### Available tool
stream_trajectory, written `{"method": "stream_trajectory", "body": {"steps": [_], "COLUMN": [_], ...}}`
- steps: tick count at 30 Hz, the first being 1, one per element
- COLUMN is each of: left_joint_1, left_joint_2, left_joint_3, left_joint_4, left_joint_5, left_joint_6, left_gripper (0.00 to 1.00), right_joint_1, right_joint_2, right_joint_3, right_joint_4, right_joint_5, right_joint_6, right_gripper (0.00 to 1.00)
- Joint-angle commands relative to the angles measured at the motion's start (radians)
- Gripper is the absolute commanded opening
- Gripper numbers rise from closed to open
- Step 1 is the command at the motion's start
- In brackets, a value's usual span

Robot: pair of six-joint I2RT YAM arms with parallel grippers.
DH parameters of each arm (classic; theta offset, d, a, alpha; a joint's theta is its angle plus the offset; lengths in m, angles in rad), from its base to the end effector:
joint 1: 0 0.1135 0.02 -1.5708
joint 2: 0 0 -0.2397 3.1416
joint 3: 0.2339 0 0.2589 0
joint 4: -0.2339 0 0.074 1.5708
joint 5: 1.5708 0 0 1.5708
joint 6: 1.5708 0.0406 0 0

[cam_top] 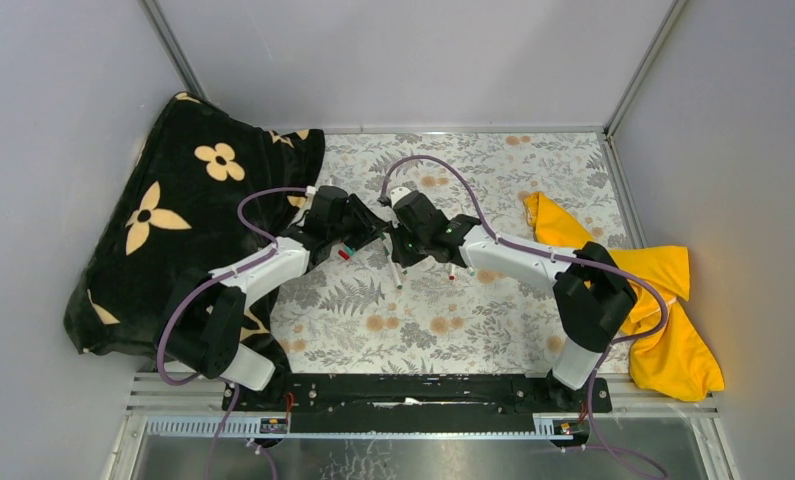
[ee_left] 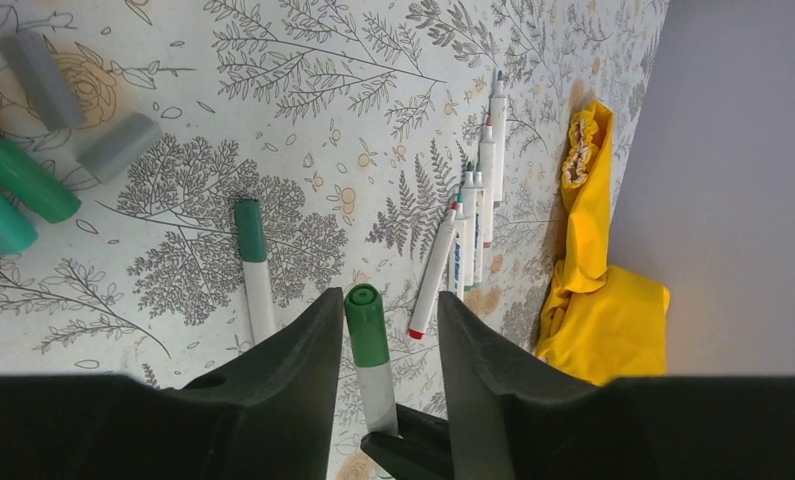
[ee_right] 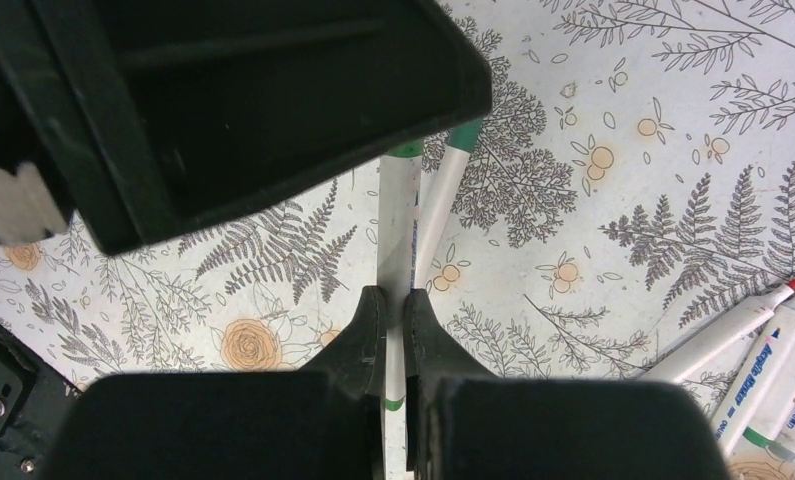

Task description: Open the pen caps

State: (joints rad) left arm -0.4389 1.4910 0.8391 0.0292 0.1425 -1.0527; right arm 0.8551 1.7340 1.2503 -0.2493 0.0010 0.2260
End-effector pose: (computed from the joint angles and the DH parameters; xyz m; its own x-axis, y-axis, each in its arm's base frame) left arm 0.2965 -0.1456 0.1807 -0.7176 -0.6131 -0.3303 -0.1986 0.6348 -0.7467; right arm 0.2592 0.2980 0.2093 -0.5969 -0.3449 -0.7244 -0.6366 0.7532 0.1659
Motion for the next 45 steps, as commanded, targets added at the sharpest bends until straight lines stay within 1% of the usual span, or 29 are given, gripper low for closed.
{"method": "stream_trajectory", "body": {"steps": [1,3,12,14,17,20,21,23,27,28,31,33,37,45], "left_joint_1": [-0.009,-0.009,-0.011,-0.011,-0.011,-0.012,-0.012,-0.012,-0.013,-0.015,-0.020,-0.021,-0.022,-0.022], "left_joint_2": [-0.023,-0.025,-0.022,-0.025,-0.033,-0.037,-0.040,-0.043,-0.050,-0.054,-0.063,-0.063,-0.065,-0.085], "left_joint_3": [0.006,0.002,-0.002,-0.003,-0.006,-0.005,-0.005,-0.007,-0.010,-0.015,-0.021,-0.018,-0.016,-0.017], "left_joint_4": [0.064,0.066,0.071,0.074,0.076,0.077,0.075,0.075,0.076,0.079,0.084,0.084,0.092,0.095], "left_joint_5": [-0.030,-0.031,-0.016,-0.017,-0.019,-0.017,-0.017,-0.019,-0.020,-0.024,-0.027,-0.019,0.004,0.034], "left_joint_6": [-0.015,-0.015,-0.012,-0.013,-0.013,-0.016,-0.015,-0.014,-0.009,-0.009,-0.010,-0.014,-0.027,-0.057], "left_gripper": [0.41,0.38,0.37,0.29,0.18,0.15,0.12,0.00,0.00,0.00,0.00,0.00,0.00,0.00], "right_joint_1": [0.008,0.008,0.009,0.008,0.008,0.007,0.008,0.008,0.009,0.007,0.008,0.008,0.009,0.009], "right_joint_2": [-0.060,-0.064,-0.073,-0.075,-0.076,-0.078,-0.078,-0.077,-0.081,-0.084,-0.089,-0.089,-0.080,-0.067], "right_joint_3": [-0.006,-0.010,-0.005,-0.007,-0.014,-0.019,-0.021,-0.024,-0.026,-0.026,-0.024,-0.020,-0.006,0.010], "right_joint_4": [0.043,0.049,0.055,0.054,0.057,0.061,0.063,0.064,0.066,0.068,0.074,0.080,0.086,0.103], "right_joint_5": [-0.029,-0.029,-0.028,-0.029,-0.030,-0.027,-0.026,-0.024,-0.023,-0.023,-0.028,-0.039,-0.051,-0.044], "right_joint_6": [0.011,0.012,0.015,0.015,0.017,0.020,0.020,0.019,0.018,0.018,0.014,0.013,0.014,0.010], "right_gripper": [0.00,0.00,0.00,0.00,0.00,0.00,0.00,0.00,0.00,0.02,0.24,0.32,0.37,0.38]}}
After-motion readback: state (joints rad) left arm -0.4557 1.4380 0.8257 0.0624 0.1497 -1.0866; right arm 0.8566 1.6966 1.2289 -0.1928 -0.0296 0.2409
